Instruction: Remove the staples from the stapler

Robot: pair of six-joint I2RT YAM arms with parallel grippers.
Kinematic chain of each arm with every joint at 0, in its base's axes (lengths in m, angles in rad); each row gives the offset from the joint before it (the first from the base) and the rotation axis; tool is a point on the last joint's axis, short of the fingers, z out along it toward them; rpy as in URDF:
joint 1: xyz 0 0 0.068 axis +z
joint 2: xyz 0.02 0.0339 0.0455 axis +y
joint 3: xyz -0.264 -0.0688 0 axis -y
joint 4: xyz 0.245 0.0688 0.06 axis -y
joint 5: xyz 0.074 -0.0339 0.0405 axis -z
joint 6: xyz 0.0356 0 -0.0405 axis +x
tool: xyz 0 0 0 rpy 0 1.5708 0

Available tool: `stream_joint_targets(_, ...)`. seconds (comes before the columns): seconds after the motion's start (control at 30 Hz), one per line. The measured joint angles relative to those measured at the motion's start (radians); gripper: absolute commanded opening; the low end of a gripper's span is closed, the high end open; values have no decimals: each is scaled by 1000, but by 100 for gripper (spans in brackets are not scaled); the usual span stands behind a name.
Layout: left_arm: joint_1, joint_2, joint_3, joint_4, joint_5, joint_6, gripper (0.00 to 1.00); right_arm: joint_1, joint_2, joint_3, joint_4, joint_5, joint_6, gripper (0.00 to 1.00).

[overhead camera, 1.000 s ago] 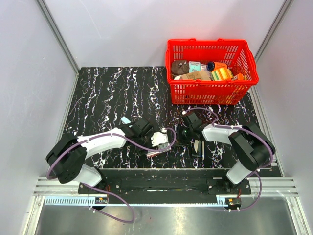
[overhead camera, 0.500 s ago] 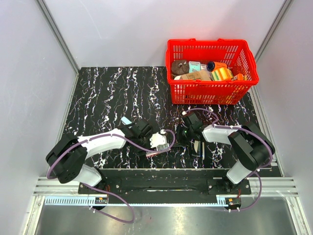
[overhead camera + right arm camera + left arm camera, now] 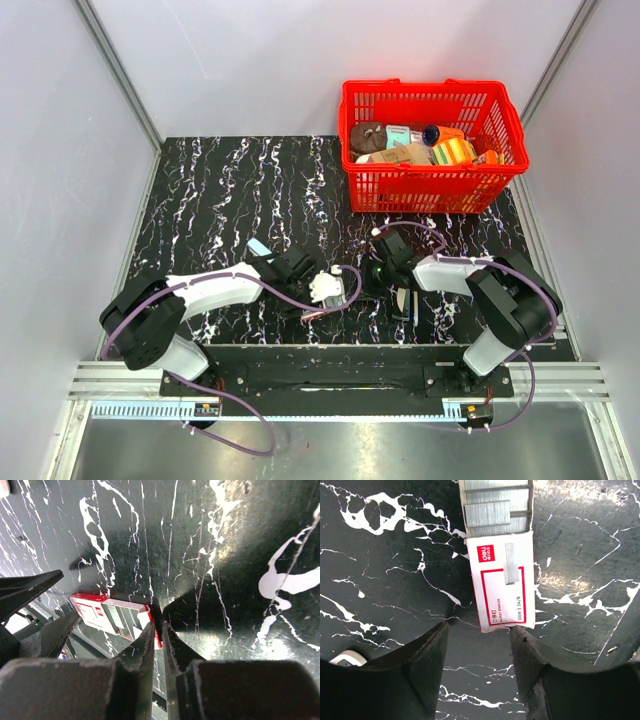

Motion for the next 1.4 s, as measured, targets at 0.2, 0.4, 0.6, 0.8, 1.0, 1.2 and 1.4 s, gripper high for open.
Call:
stream_joint_targets(0.2,-5,2,0,13,-3,-12,57,35,0,6,-4,13,-2,17)
stream_joint_targets(0.4,-6,6,2,18,-3,-23,57,81,3,13,-4,30,5,17)
stream_joint_targets(0.6,-7,10,4,25,-4,-24,57,130,39,47,7,35,27,16)
stream_joint_targets(0.8,-8,10,4,24,-5,-24,57,169,55,78,3,64,32,16)
stream_joint_targets(1.0,-8,11,5,21,-5,-24,57,185,63,89,7,80,45,17)
stream_joint_targets(1.2,-8,21,15,6,-5,-24,56,185,68,88,22,80,65,21)
stream_joint_targets(1.4,-6,26,23,-4,-2,-24,56,189,54,78,23,97,68,26)
